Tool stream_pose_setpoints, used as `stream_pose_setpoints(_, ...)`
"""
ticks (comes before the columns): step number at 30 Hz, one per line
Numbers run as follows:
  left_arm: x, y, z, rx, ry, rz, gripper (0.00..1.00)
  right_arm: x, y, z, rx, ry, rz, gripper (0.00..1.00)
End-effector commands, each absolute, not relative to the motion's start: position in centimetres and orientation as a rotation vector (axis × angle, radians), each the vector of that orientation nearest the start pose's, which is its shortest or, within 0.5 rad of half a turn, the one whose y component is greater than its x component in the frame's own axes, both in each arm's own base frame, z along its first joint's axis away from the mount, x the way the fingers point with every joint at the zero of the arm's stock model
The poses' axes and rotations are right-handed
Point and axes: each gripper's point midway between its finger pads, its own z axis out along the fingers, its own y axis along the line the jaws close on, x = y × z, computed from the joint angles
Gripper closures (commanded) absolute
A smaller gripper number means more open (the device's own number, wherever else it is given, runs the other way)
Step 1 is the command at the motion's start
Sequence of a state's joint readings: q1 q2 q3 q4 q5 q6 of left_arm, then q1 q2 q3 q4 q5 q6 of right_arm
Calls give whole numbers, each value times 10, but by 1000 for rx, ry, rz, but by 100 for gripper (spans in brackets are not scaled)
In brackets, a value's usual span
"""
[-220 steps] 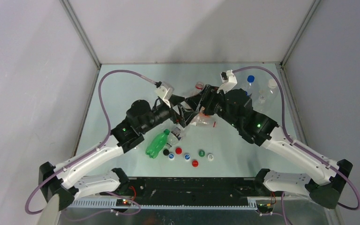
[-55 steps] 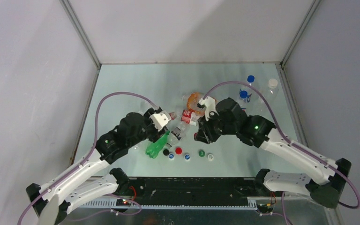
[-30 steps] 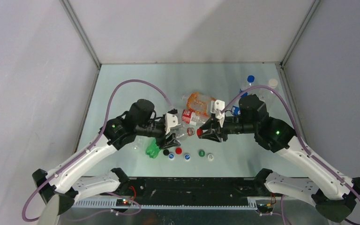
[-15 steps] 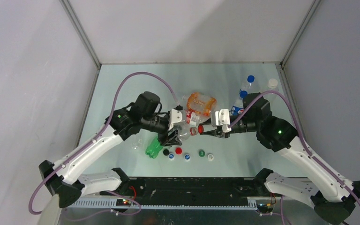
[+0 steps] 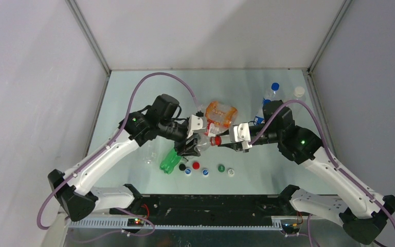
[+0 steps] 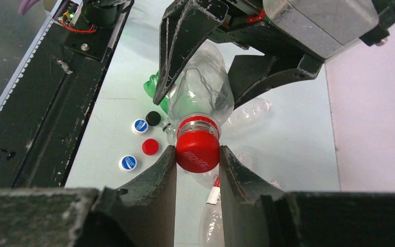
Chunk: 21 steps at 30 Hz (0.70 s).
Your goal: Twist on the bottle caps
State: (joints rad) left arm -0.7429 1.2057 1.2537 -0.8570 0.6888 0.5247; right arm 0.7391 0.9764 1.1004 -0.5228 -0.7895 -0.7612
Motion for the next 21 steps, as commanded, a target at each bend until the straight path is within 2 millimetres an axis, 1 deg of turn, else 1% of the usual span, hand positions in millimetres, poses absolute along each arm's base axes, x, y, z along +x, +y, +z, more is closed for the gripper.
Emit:
stream_pose_setpoints(1,149,-276,262,1657,1587,-976,55,152,280,311,-1654,957,739,100)
stream_pose_setpoints(8,149,-280,265,1675,1596,-1006,55,158,282,304,-1689,934,706,100)
stream_pose_setpoints(15,150,-282,275,1676,1602,-1091,56,155,285,295,-1750,866,695,100)
stream_pose_setpoints(21,148,-285,279,1698,1589,-1139,56,153,292,299,-1763,803,688,100)
